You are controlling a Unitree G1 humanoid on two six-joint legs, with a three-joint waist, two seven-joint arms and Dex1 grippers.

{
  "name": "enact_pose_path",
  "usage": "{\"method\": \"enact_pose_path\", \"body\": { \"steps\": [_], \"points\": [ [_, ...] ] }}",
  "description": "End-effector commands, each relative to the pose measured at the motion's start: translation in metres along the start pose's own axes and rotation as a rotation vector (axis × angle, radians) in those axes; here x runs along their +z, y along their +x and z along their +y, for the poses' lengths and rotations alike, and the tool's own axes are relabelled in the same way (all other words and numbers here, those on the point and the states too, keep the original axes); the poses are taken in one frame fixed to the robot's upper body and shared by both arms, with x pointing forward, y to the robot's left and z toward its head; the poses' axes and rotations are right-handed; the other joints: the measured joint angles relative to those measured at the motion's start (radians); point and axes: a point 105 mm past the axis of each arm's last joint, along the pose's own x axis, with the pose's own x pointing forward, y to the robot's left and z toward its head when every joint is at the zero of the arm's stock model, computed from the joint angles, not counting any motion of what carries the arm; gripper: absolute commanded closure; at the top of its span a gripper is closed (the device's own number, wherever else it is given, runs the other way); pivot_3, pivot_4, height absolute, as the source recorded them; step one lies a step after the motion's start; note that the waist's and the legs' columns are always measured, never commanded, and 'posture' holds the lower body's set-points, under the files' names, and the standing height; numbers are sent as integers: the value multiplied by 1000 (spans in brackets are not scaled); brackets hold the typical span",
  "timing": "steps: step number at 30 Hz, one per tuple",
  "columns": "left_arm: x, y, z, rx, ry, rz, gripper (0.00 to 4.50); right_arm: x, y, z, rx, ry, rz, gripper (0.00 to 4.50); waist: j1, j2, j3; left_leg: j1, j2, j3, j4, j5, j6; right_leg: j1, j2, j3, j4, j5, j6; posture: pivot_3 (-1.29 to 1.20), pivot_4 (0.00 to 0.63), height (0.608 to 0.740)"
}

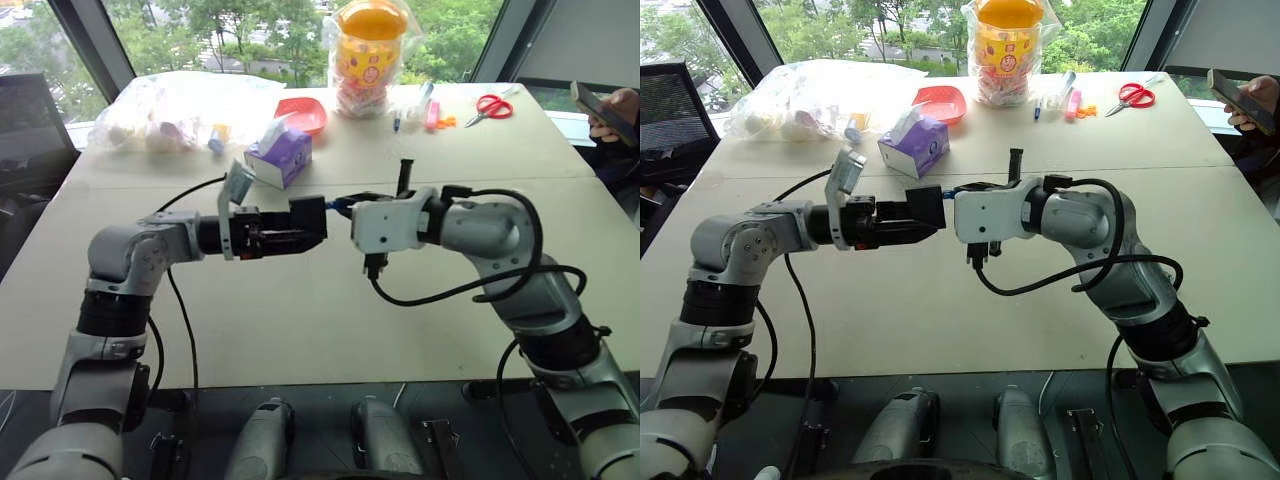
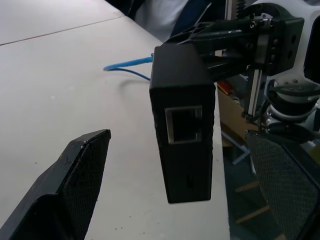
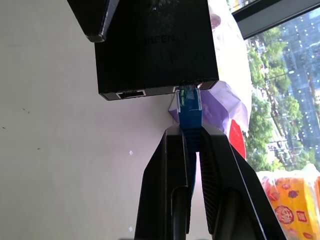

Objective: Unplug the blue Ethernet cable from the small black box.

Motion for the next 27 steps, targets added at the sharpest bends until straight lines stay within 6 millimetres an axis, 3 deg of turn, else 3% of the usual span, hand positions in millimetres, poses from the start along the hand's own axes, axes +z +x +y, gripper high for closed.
{"method": "enact_pose_path", "body": {
  "steps": [1,2,5,11,15,18,19,24,26,27],
  "points": [
    [14,-1,-10,-27,45,-31,0,11,-4,-5,-26,-22,-29,4478,0,0,0,0,0,0,0,0,0,0,0,0,0,0,0,0,150,740],
    [14,-1,-10,-29,41,-35,0,11,-4,-5,-25,-21,-29,4478,0,0,0,0,0,0,0,0,0,0,0,0,0,0,0,0,150,740],
    [15,0,-10,-35,31,-48,914,12,-5,-4,-18,-19,-29,4500,0,0,0,0,0,0,0,0,0,0,0,0,0,0,0,0,150,740],
    [12,0,-8,-27,27,-46,3873,12,-6,-4,-9,-21,-18,4500,0,0,0,0,0,0,0,0,0,0,0,0,0,0,0,0,150,740],
    [10,-1,-7,-20,29,-25,3964,14,-7,-3,0,14,-40,4500,0,0,0,0,0,0,0,0,0,0,0,0,0,0,0,0,150,740],
    [6,-3,-7,-19,40,9,3964,15,-9,-3,24,148,-71,4500,-1,0,0,0,0,0,0,0,0,0,0,0,0,0,0,0,150,740],
    [5,-4,-7,-17,44,18,3964,16,-10,-3,38,201,-84,3595,0,0,0,0,0,0,0,0,0,0,0,0,0,0,0,0,150,740],
    [1,-12,-10,-45,71,75,3964,5,-22,3,177,520,-107,1212,1,0,0,0,0,0,0,0,0,0,0,0,0,0,0,0,150,740],
    [2,-15,-15,-75,99,96,3964,7,-29,11,304,760,-160,227,2,0,0,0,0,0,0,0,0,0,0,0,0,0,0,0,150,740],
    [3,-16,-16,-85,104,100,3964,10,-31,11,345,871,-200,49,2,0,0,0,0,0,0,0,0,0,0,0,-1,0,0,0,150,740]
  ]
}}
